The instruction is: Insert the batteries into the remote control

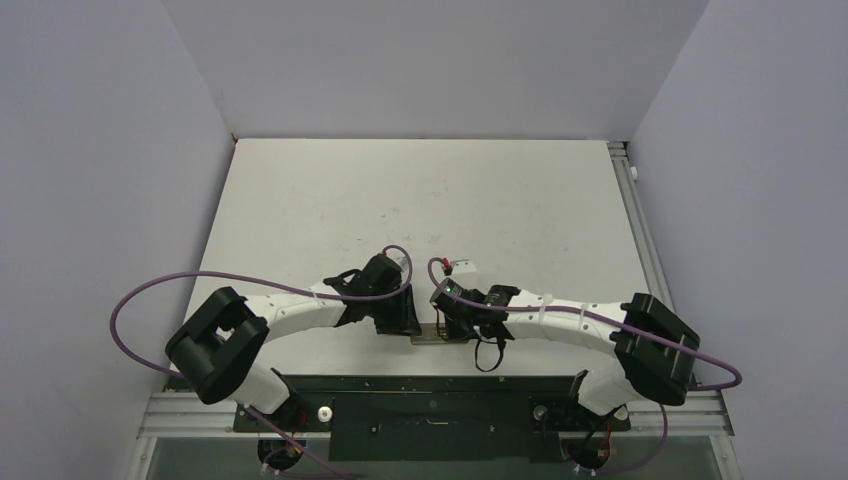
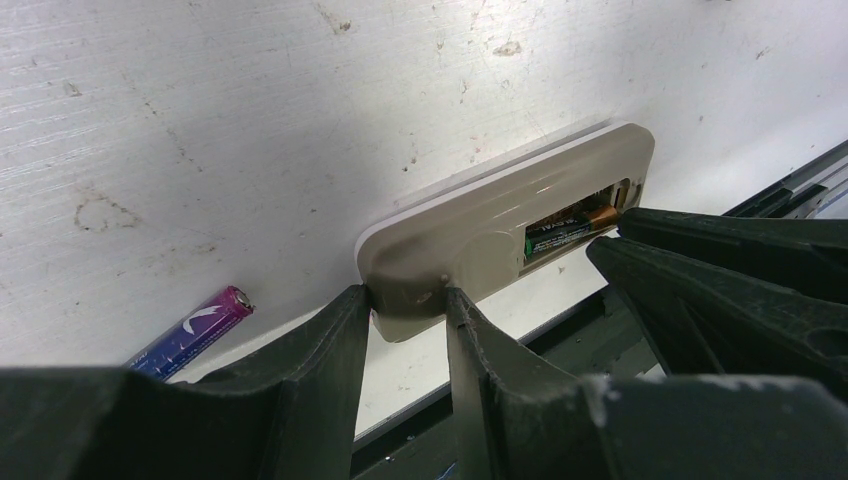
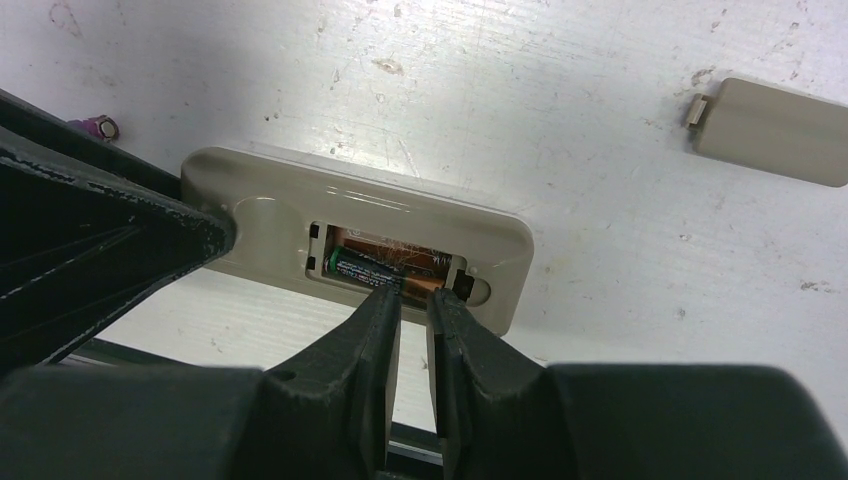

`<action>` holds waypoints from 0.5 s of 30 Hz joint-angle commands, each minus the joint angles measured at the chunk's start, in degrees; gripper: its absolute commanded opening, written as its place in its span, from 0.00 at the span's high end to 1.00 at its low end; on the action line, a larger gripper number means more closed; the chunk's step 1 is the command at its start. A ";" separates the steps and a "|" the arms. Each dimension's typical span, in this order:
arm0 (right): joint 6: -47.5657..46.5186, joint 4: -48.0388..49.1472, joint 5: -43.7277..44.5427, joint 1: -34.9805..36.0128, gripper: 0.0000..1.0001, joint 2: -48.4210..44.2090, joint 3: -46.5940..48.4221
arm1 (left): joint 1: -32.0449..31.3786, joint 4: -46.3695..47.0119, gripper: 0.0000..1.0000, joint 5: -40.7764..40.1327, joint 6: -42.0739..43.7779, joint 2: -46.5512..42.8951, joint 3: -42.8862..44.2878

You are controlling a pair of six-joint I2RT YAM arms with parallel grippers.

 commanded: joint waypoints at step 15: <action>-0.05 3.07 -2.10 0.49 0.85 2.71 -0.40 | -0.47 1.38 0.70 1.07 0.44 0.18 0.13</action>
